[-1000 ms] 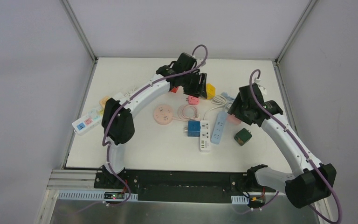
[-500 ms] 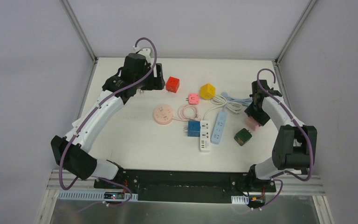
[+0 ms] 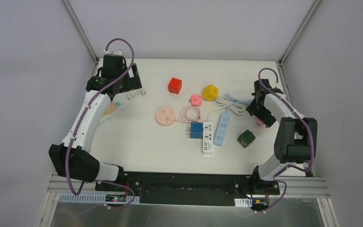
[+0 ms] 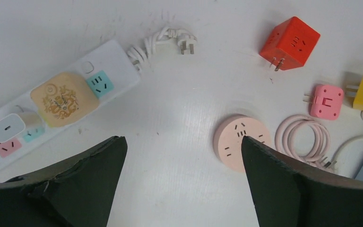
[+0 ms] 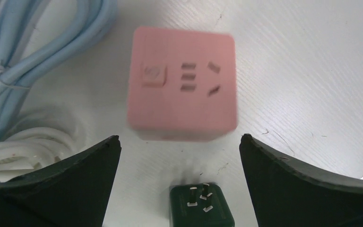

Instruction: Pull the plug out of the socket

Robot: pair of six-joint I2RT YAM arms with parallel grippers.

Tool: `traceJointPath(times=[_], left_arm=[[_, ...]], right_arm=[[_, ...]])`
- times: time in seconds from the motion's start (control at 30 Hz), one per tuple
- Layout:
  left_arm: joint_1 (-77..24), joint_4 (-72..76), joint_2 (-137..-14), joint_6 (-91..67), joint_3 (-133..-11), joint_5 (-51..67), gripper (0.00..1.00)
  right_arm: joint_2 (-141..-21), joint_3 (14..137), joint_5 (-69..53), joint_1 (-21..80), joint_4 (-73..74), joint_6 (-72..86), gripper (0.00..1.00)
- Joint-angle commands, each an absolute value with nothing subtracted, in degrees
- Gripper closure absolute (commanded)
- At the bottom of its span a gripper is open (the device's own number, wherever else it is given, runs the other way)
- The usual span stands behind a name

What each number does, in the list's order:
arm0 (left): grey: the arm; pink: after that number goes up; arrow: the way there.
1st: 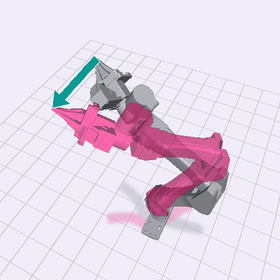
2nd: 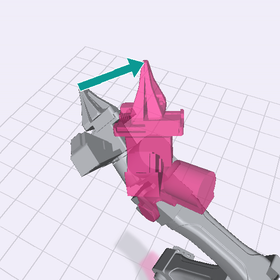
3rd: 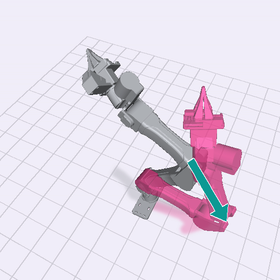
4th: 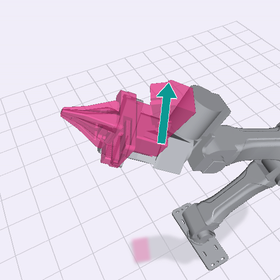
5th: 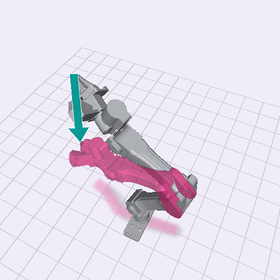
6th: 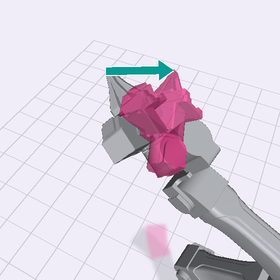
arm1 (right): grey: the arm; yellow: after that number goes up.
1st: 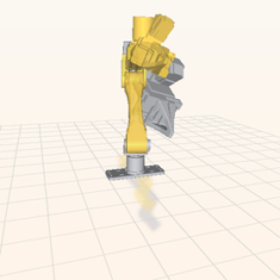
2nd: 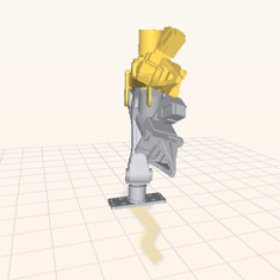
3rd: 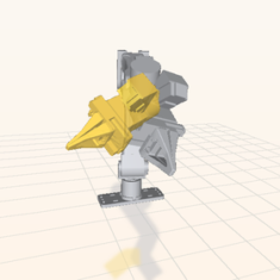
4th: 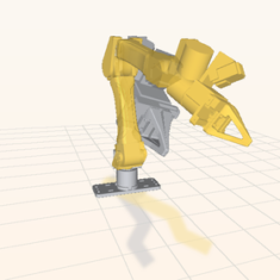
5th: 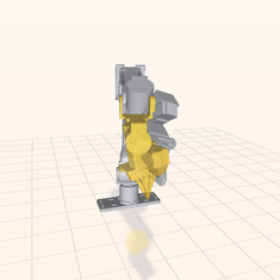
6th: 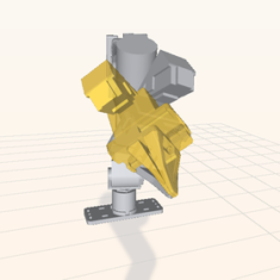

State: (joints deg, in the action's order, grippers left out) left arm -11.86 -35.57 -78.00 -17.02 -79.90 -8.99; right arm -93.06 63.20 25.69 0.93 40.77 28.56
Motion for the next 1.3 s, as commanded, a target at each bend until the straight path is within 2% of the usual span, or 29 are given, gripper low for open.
traceJointPath(times=[0.0,0.3,0.5,0.63,0.7,0.97,1.1,1.27], left_arm=[[-5.0,-39.4,-79.3,-21.3,-83.9,-0.2,0.04],[4.1,-51.0,-92.7,-21.6,-97.3,-9.5,0.08],[11.6,-59.4,-106.4,-22.7,-109.5,-9.5,0.11],[13.4,-62.6,-112.7,-22.6,-112.9,-11.7,0.13],[14.2,-62.9,-114.4,-23.6,-112.0,-12.8,0.12],[16.0,-58.7,-115.3,-24.4,-103.5,-2.2,0.16],[16.0,-55.6,-112.3,-26.3,-96.3,6.6,0.26],[15.7,-52.8,-109.0,-29.3,-88.8,14.9,0.45]], right_arm=[[-88.3,67.6,24.4,0.7,41.1,29.6,0.01],[-81.7,68.8,20.9,0.7,39.3,27.5,0.01],[-80.7,68.1,15.1,0.6,38.6,27.0,0.03],[-80.7,67.3,13.9,0.7,38.0,26.9,0.04],[-80.8,67.0,13.5,0.6,37.7,26.9,0.04],[-81.8,66.4,12.1,0.7,37.3,27.0,0.04],[-82.2,66.4,11.2,0.7,37.5,27.5,0.05],[-83.9,67.1,11.4,0.8,39.7,28.4,0.07]])
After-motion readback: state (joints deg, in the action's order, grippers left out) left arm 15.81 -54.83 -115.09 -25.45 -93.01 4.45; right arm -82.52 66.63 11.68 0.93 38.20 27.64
